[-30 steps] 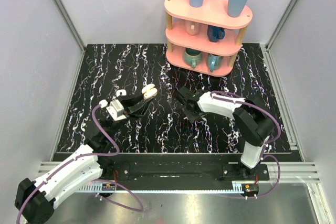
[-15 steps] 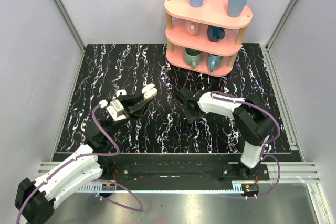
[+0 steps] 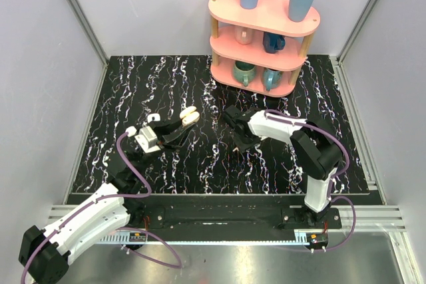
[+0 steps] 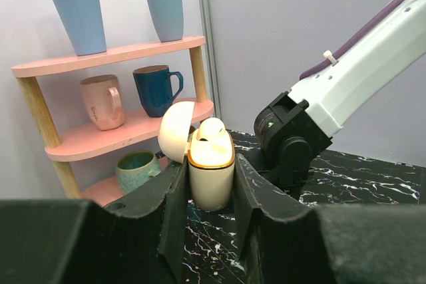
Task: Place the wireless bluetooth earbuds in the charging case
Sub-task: Pick up the left earbud from the center of the board.
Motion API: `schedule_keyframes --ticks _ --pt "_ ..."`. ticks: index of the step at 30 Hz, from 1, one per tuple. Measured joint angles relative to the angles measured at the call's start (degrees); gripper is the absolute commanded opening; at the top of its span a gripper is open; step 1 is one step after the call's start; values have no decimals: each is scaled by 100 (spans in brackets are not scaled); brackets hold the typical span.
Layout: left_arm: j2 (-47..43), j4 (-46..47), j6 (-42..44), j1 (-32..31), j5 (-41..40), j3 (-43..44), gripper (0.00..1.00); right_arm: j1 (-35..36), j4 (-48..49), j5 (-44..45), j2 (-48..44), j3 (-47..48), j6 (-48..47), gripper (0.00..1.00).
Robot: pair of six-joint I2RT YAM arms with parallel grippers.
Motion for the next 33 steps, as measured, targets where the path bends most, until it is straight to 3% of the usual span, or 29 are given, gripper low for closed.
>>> schedule_keyframes --ticks 7,19,29,33 --pt "0 -11 0 0 -4 0 0 -55 -129 -87 96 127 -188 37" --pt "2 -90 0 0 -9 0 0 -74 -98 -201 114 133 -505 14" --pt "2 -129 0 0 -11 0 0 -76 369 90 44 103 -1810 6" --pt "2 -216 0 0 -13 0 0 -76 643 520 -525 -168 -2455 2"
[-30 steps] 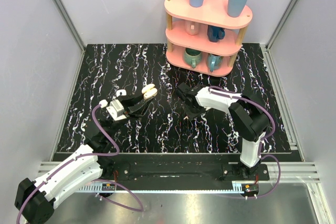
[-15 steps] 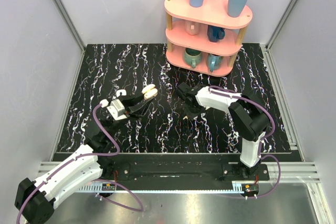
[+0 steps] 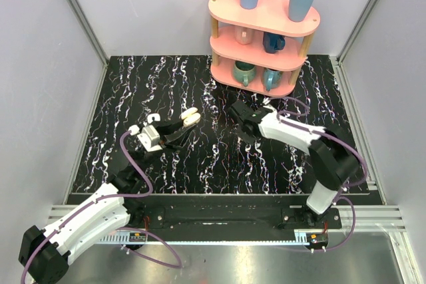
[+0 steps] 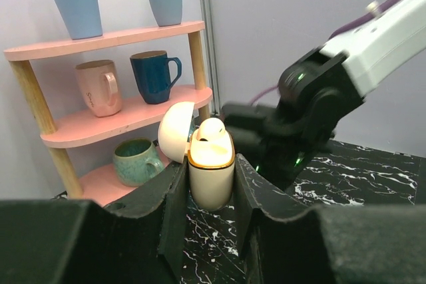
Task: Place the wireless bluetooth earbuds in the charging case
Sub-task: Pick up the left earbud from the center of the board, then insert the left earbud into the left side groove of the charging case.
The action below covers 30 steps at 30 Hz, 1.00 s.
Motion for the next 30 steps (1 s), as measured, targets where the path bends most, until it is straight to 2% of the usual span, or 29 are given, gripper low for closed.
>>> schedule_keyframes --ticks 10,16,23,30 --pt "111 -267 -2 0 -22 170 0 50 857 1220 -2164 -492 -2151 0" --pt "289 -428 -37 0 -15 387 0 691 1469 2022 -2999 -579 -3633 0" --pt "492 -468 -133 0 13 496 0 1593 2992 2830 -3624 -605 -5659 0" --pt "520 -457 -175 0 13 520 0 2100 4833 2828 -3845 -802 -7145 0"
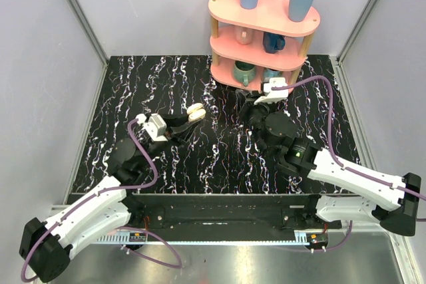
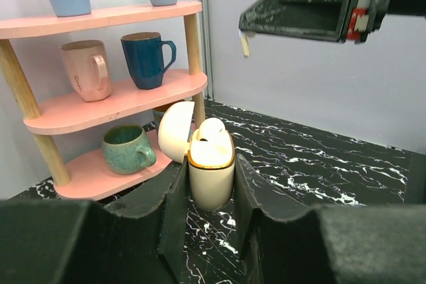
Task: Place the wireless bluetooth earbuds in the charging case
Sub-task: Insert the left earbud into the left side groove of the charging case.
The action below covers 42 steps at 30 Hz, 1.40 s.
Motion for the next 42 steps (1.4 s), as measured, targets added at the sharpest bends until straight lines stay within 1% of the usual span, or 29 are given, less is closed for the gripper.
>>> schedule_keyframes --ticks 4,8,16,25,36,42 --pt "149 35 -50 0 7 2 0 28 579 -282 162 81 -319 0" --pt "205 44 -94 0 2 2 0 109 975 -748 350 142 -363 0" --pt "308 428 -249 0 -101 2 0 590 2048 -1276 619 87 -601 0" --pt "420 723 -413 0 -302 2 0 1040 3060 -1342 955 -317 -1161 0" --pt "459 894 -494 0 -302 2 0 1054 3917 -1296 1279 -507 -1539 0" --pt "459 901 -503 0 -302 2 0 1056 4017 -1285 1362 -507 -1502 0"
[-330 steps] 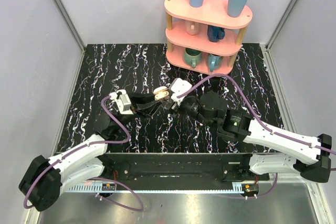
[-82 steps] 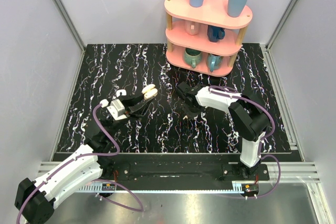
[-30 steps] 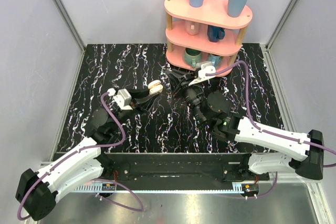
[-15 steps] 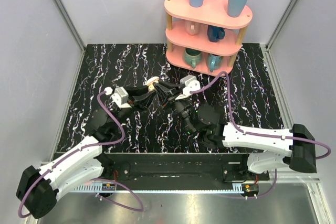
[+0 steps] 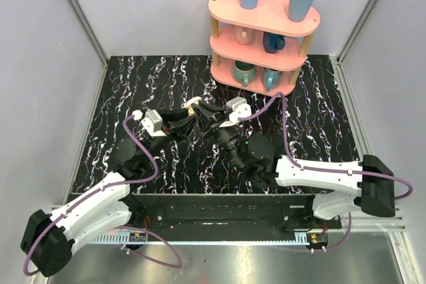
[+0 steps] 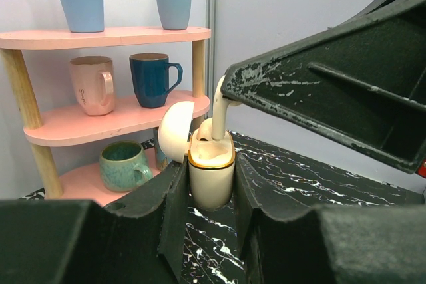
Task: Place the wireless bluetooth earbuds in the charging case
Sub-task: Insert the left earbud into the left side groove of the charging case.
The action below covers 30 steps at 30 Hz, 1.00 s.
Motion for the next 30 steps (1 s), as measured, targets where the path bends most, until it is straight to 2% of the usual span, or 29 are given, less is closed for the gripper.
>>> schedule_keyframes --ticks 30 --pt "-7 170 -55 0 0 0 0 2 -76 -66 13 0 772 0"
